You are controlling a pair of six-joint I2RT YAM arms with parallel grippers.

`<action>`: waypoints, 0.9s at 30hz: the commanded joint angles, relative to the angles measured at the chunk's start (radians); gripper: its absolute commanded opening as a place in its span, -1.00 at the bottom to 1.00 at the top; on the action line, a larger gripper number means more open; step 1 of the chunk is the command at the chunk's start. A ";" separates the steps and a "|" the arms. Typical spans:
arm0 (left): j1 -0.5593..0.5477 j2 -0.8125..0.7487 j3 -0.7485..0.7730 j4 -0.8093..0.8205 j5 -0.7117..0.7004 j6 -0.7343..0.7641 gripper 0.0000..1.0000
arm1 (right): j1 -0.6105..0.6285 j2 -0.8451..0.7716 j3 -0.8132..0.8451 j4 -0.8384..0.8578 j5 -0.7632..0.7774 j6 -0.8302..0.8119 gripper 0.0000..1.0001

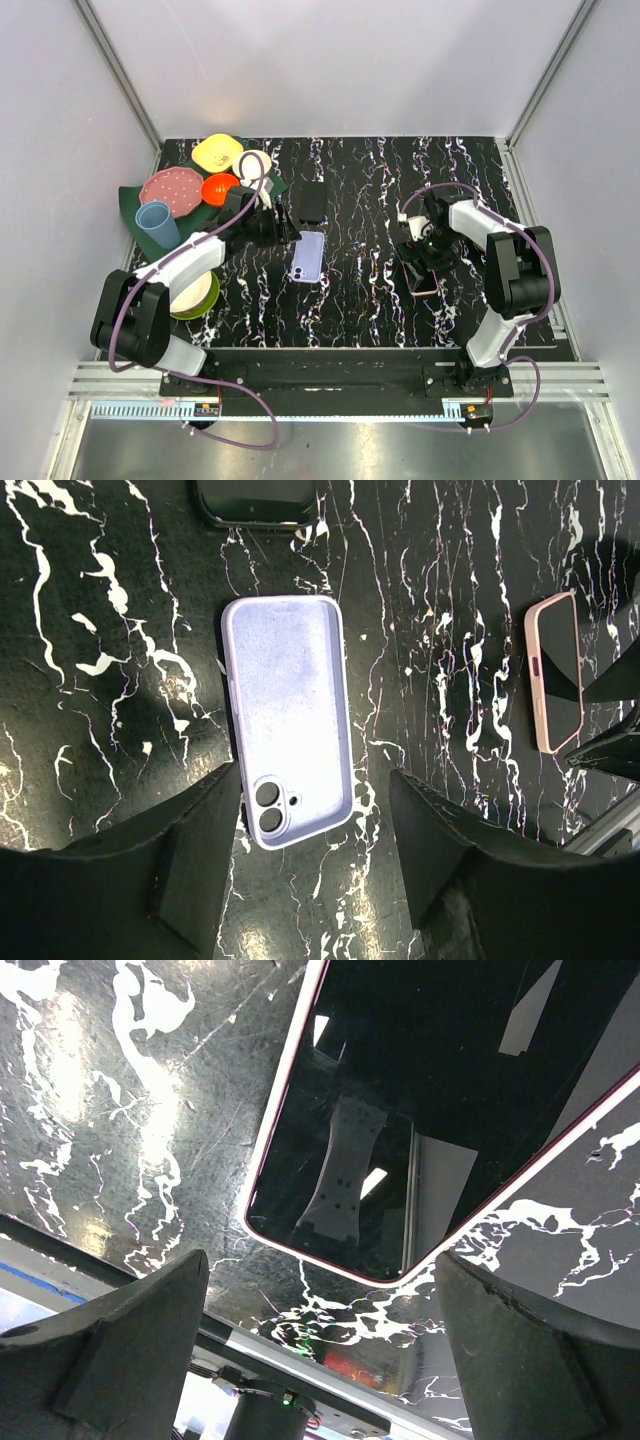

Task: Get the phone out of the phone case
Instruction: Pick up the phone at the center of the board.

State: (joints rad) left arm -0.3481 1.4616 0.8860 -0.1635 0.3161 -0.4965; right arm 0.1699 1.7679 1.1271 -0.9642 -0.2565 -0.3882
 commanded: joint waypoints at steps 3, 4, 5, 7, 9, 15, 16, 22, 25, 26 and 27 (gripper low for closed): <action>0.009 -0.073 0.010 0.051 -0.032 0.019 0.25 | 0.006 -0.028 -0.024 0.024 -0.040 -0.006 1.00; 0.009 -0.079 0.007 0.058 -0.032 0.018 0.26 | 0.005 -0.044 -0.024 0.024 -0.029 -0.012 1.00; 0.009 -0.081 0.005 0.061 -0.032 0.018 0.25 | 0.006 -0.074 -0.026 0.021 -0.024 -0.014 1.00; 0.011 -0.080 0.005 0.062 -0.032 0.016 0.25 | 0.005 -0.091 -0.032 0.013 -0.018 -0.020 0.99; 0.011 -0.073 0.013 0.062 -0.026 0.015 0.25 | 0.006 -0.090 -0.049 0.009 -0.023 -0.028 0.99; 0.011 -0.066 0.039 0.041 -0.018 0.026 0.25 | 0.061 -0.062 -0.081 0.021 -0.115 -0.060 1.00; 0.011 -0.070 0.041 0.038 -0.023 0.030 0.25 | 0.066 -0.059 -0.078 0.027 -0.112 -0.052 0.99; 0.009 -0.102 0.025 0.050 -0.028 0.038 0.25 | 0.080 -0.010 -0.033 0.028 -0.145 -0.054 1.00; 0.012 -0.115 0.019 0.055 -0.031 0.042 0.25 | 0.097 -0.007 -0.039 0.016 -0.165 -0.069 0.99; 0.012 -0.115 0.019 0.053 -0.032 0.044 0.25 | 0.102 -0.011 -0.041 0.006 -0.167 -0.070 1.00; 0.012 -0.113 0.019 0.055 -0.029 0.044 0.25 | 0.102 -0.016 -0.039 -0.001 -0.176 -0.075 1.00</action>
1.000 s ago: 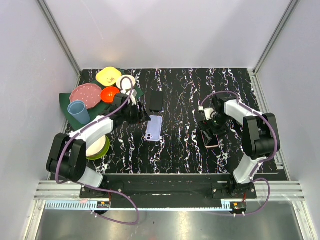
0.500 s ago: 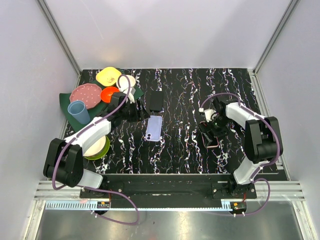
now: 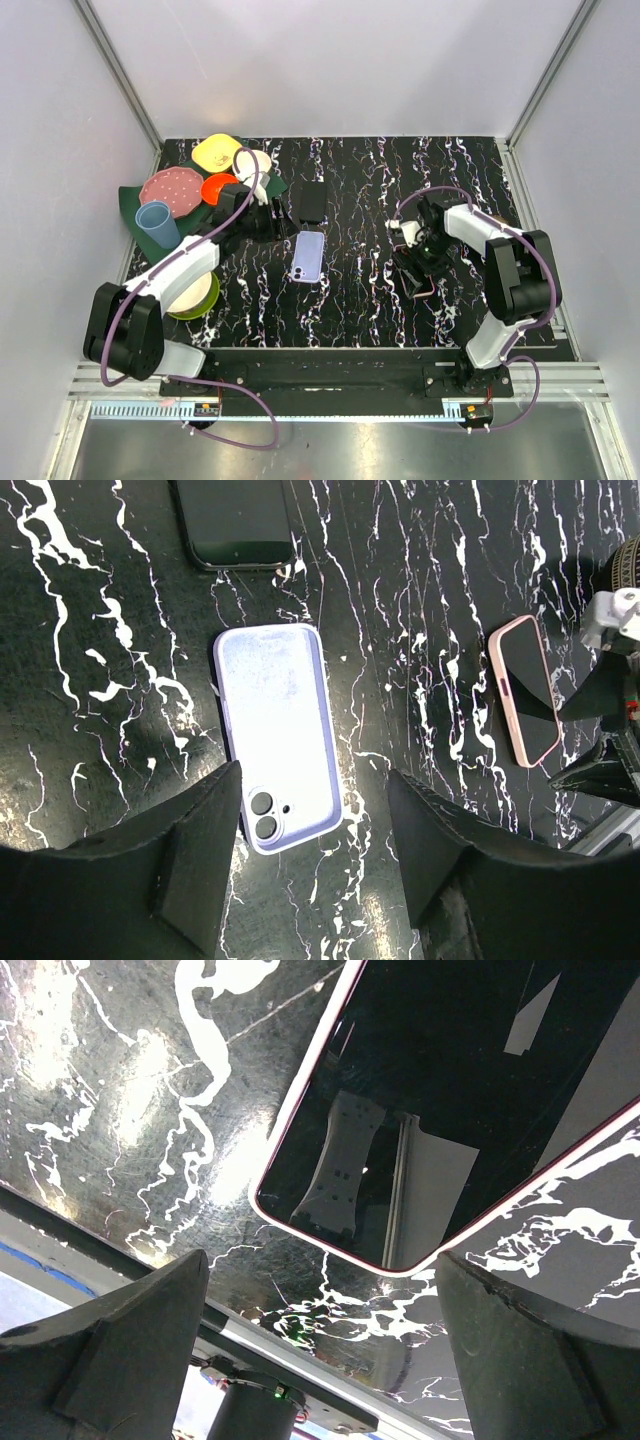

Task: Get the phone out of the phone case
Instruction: Pick up the phone at the center of the board.

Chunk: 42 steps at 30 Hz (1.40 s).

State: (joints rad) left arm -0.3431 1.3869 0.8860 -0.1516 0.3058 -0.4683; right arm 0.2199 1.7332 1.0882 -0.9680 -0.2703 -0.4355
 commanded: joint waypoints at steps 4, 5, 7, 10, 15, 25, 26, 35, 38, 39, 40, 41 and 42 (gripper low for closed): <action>0.009 -0.029 0.022 0.043 -0.011 0.011 0.24 | 0.053 -0.010 0.024 -0.054 -0.141 -0.062 0.99; 0.009 -0.029 0.022 0.043 -0.011 0.011 0.24 | 0.053 -0.029 0.029 -0.055 -0.114 -0.065 1.00; 0.009 -0.032 0.021 0.044 -0.013 0.011 0.24 | 0.050 -0.053 0.027 -0.055 -0.061 -0.072 1.00; 0.009 -0.040 0.015 0.052 -0.013 0.013 0.24 | 0.035 -0.096 0.033 -0.055 -0.035 -0.071 0.99; 0.009 -0.042 0.010 0.057 -0.010 0.010 0.23 | 0.030 -0.093 0.013 -0.032 0.005 -0.074 1.00; 0.009 -0.054 0.002 0.063 -0.011 0.017 0.23 | 0.027 -0.018 -0.082 0.063 0.025 -0.105 1.00; 0.009 -0.052 0.002 0.061 -0.010 0.017 0.23 | 0.027 -0.015 -0.079 0.061 0.010 -0.106 0.99; 0.009 -0.038 0.027 0.049 -0.011 0.025 0.23 | 0.058 0.015 -0.057 0.051 -0.139 -0.167 1.00; 0.010 -0.034 0.033 0.046 -0.013 0.031 0.23 | 0.081 0.035 -0.053 0.054 -0.167 -0.170 1.00; 0.010 -0.032 0.034 0.046 -0.014 0.031 0.23 | 0.099 0.038 -0.053 0.054 -0.182 -0.174 0.99; 0.010 -0.032 0.036 0.043 -0.013 0.033 0.23 | 0.110 0.042 -0.053 0.054 -0.190 -0.174 1.00; 0.010 -0.031 0.041 0.041 -0.013 0.034 0.23 | 0.119 0.040 -0.053 0.055 -0.196 -0.177 0.99; 0.010 -0.028 0.044 0.037 -0.011 0.036 0.22 | 0.130 0.040 -0.053 0.058 -0.205 -0.177 1.00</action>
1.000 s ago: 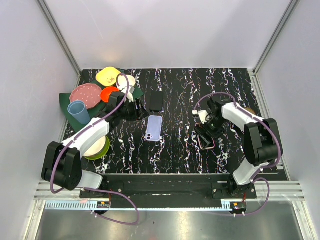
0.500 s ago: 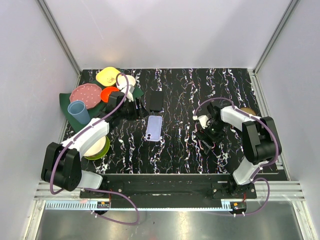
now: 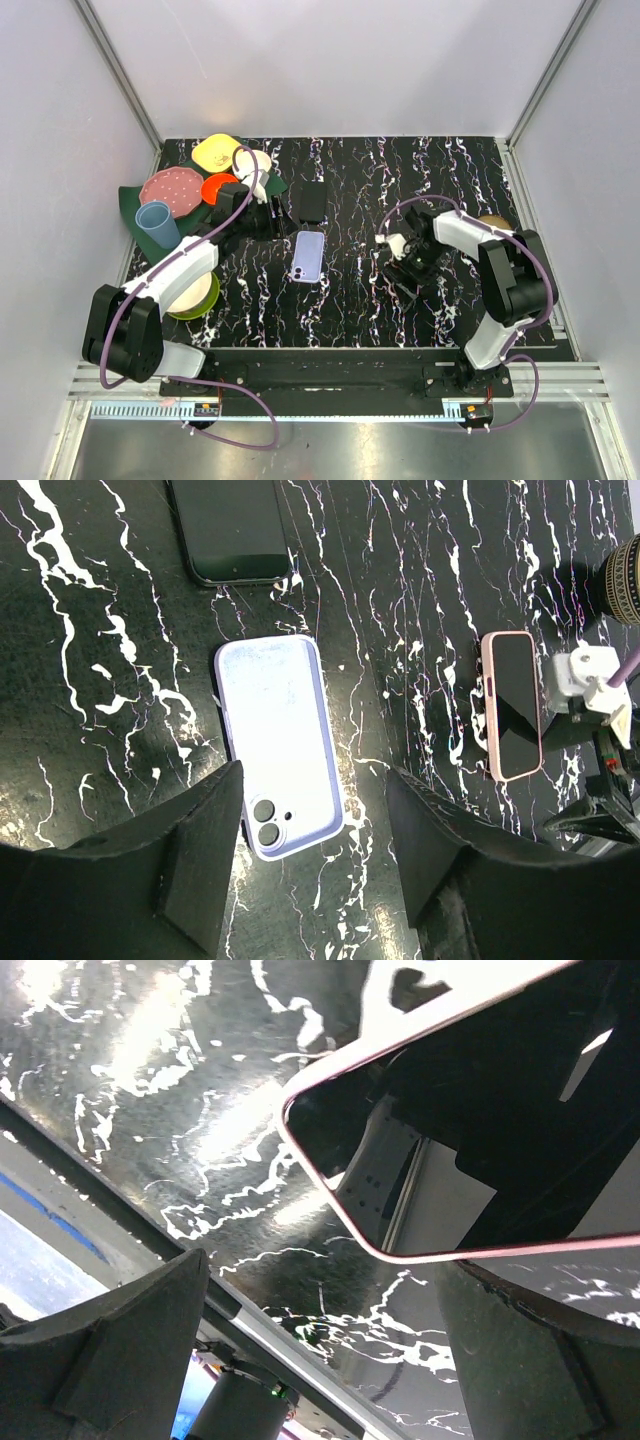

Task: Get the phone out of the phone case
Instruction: Pick up the phone at the center of the board.

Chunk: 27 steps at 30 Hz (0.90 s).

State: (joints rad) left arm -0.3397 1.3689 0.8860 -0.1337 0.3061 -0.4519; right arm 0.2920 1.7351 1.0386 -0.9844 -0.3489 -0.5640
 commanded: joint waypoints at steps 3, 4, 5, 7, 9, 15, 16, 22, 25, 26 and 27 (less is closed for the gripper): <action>0.007 -0.007 0.053 0.016 -0.012 0.022 0.23 | 0.087 0.038 0.008 0.105 -0.137 -0.031 1.00; 0.008 -0.007 0.056 0.014 -0.012 0.022 0.23 | 0.098 0.043 0.018 0.130 -0.136 -0.024 0.99; 0.008 -0.007 0.057 0.014 -0.013 0.022 0.23 | 0.099 0.046 0.023 0.145 -0.133 -0.008 1.00; 0.010 -0.008 0.062 0.013 -0.009 0.022 0.23 | 0.108 0.053 0.040 0.191 -0.133 0.001 1.00; 0.011 -0.011 0.062 0.011 -0.009 0.024 0.23 | 0.116 0.064 0.060 0.213 -0.147 0.018 1.00; 0.019 -0.028 0.062 0.008 -0.015 0.036 0.23 | 0.177 0.101 0.087 0.271 -0.157 0.045 1.00; 0.019 -0.028 0.062 0.008 -0.015 0.038 0.23 | 0.185 0.110 0.095 0.285 -0.156 0.049 0.99; 0.027 -0.031 0.067 0.008 -0.009 0.038 0.22 | 0.194 0.127 0.121 0.368 -0.142 0.056 0.99; 0.028 -0.028 0.065 0.009 -0.004 0.038 0.22 | 0.193 0.135 0.159 0.369 -0.159 0.047 1.00; 0.028 -0.028 0.064 0.009 -0.005 0.036 0.22 | 0.194 0.132 0.166 0.366 -0.165 0.039 0.99; 0.028 -0.028 0.064 0.012 -0.004 0.033 0.22 | 0.194 0.130 0.184 0.356 -0.188 0.029 0.99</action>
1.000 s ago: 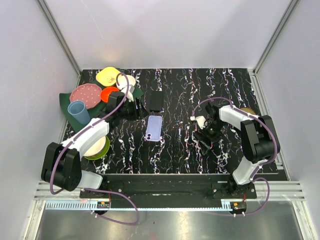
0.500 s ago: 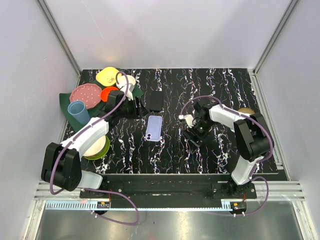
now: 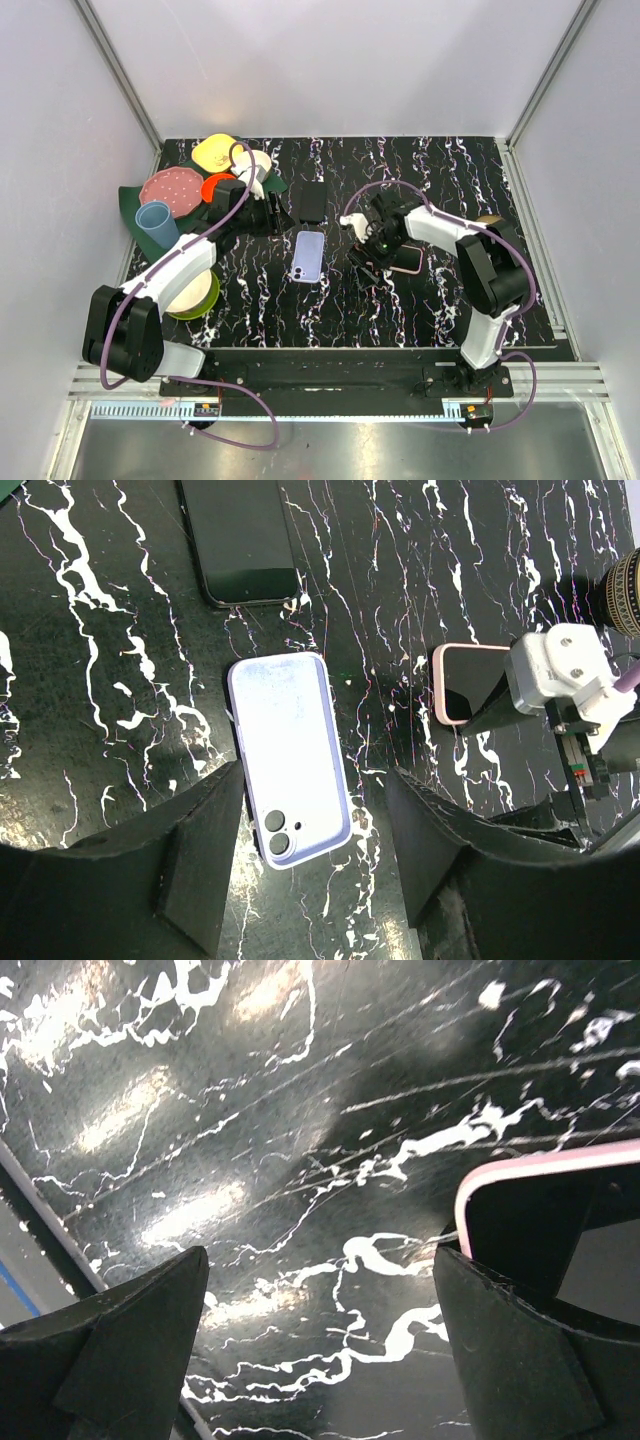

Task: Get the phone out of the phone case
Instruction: Pick up the phone at the center of the board.

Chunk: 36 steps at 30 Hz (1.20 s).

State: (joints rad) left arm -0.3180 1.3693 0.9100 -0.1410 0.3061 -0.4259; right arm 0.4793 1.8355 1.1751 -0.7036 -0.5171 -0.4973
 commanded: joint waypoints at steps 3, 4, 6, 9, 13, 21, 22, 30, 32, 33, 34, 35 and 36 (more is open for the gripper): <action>0.008 -0.035 0.032 0.024 0.001 0.007 0.22 | 0.007 -0.019 0.070 0.026 -0.037 -0.087 1.00; 0.008 -0.038 0.029 0.026 -0.001 0.009 0.22 | 0.008 -0.036 0.073 -0.002 -0.031 -0.108 1.00; 0.010 -0.047 0.026 0.032 -0.004 0.013 0.22 | 0.005 -0.089 0.072 -0.025 0.008 -0.168 0.99; 0.010 -0.049 0.020 0.037 -0.009 0.016 0.22 | 0.004 -0.157 0.055 -0.046 0.100 -0.227 0.99; 0.010 -0.041 0.021 0.041 -0.007 0.010 0.23 | -0.005 -0.185 0.054 -0.068 0.210 -0.282 0.99; 0.010 -0.045 0.026 0.043 -0.015 0.010 0.23 | -0.082 -0.082 0.104 -0.069 0.281 -0.366 0.99; 0.010 -0.050 0.026 0.043 -0.016 0.010 0.23 | -0.094 -0.068 0.110 -0.073 0.284 -0.372 0.99; 0.010 -0.053 0.021 0.044 -0.024 0.018 0.23 | -0.113 0.030 0.172 -0.126 0.258 -0.420 1.00; 0.010 -0.049 0.021 0.047 -0.021 0.016 0.23 | -0.113 0.041 0.176 -0.125 0.272 -0.425 1.00; 0.010 -0.047 0.020 0.049 -0.021 0.016 0.23 | -0.114 0.048 0.178 -0.120 0.276 -0.425 0.99; 0.010 -0.045 0.020 0.049 -0.019 0.015 0.23 | -0.114 0.053 0.178 -0.119 0.279 -0.426 1.00; 0.010 -0.042 0.020 0.050 -0.019 0.015 0.23 | -0.114 0.053 0.176 -0.119 0.279 -0.428 1.00; 0.010 -0.041 0.021 0.049 -0.019 0.015 0.23 | -0.114 0.056 0.173 -0.120 0.276 -0.431 1.00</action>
State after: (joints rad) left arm -0.3141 1.3499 0.9100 -0.1352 0.3050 -0.4183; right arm 0.3660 1.8824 1.3163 -0.8089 -0.2508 -0.8921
